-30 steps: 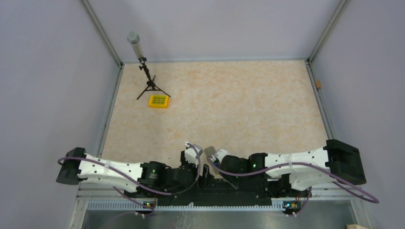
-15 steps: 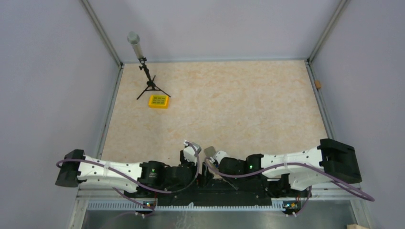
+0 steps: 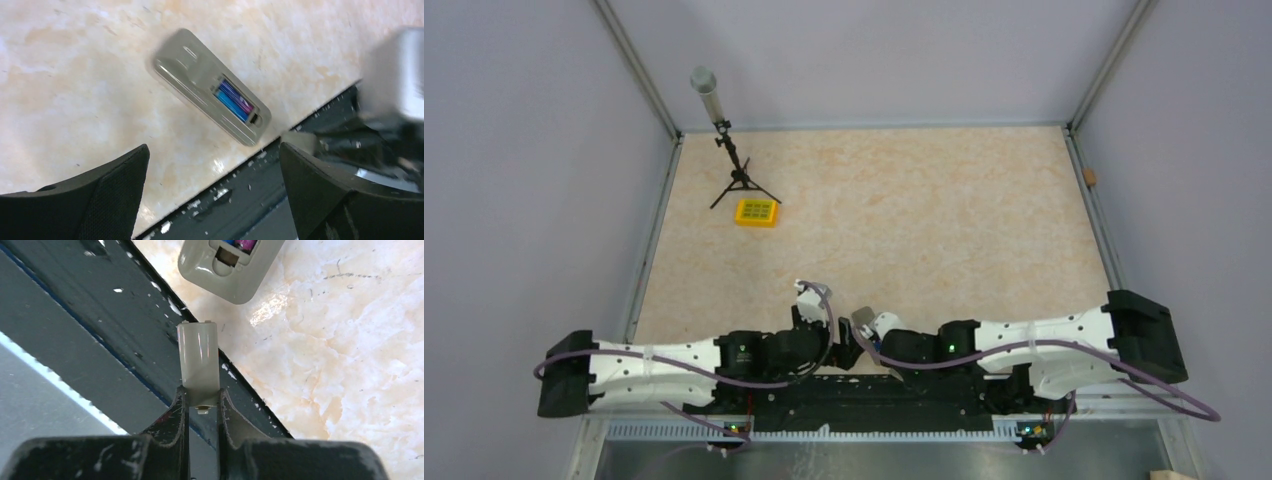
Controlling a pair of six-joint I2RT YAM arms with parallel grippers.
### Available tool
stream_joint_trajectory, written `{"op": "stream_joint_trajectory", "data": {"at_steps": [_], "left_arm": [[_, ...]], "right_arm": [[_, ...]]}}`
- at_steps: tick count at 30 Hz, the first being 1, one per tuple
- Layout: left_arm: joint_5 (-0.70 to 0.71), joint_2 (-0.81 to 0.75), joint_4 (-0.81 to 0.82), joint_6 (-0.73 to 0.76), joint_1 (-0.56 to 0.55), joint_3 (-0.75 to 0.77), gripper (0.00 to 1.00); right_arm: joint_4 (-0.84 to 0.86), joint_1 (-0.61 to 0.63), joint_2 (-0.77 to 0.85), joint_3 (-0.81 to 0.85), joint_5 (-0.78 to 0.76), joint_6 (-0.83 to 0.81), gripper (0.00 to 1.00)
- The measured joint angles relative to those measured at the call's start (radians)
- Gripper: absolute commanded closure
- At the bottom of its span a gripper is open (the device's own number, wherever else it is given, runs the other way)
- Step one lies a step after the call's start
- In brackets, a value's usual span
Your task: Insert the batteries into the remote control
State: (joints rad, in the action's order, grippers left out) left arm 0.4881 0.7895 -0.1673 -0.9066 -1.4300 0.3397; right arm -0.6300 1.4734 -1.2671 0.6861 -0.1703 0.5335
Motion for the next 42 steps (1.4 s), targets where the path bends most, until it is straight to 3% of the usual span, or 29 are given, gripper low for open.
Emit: {"op": "stream_joint_trajectory", "data": {"at_steps": [8,18,28,37,42], "left_arm": [[-0.166,0.045,0.138,0.045,0.274,-0.024,0.03],[-0.387,0.239,0.309,0.137,0.529,-0.011,0.18],[-0.619,0.465,0.498,0.172,0.665,0.043,0.29],[-0.83,0.671,0.654,0.123,0.683,0.077,0.35],[-0.875,0.695,0.74,0.088,0.681,0.038,0.35]], "right_arm": [[-0.103,0.004,0.004,0.134,-0.047,0.035,1.0],[-0.128,-0.113,-0.112,0.253,-0.036,0.023,1.0],[-0.143,-0.199,-0.229,0.341,-0.014,0.028,1.0],[-0.191,-0.22,-0.266,0.347,0.0,0.038,1.0],[-0.201,-0.22,-0.266,0.347,0.006,0.045,1.0]]}}
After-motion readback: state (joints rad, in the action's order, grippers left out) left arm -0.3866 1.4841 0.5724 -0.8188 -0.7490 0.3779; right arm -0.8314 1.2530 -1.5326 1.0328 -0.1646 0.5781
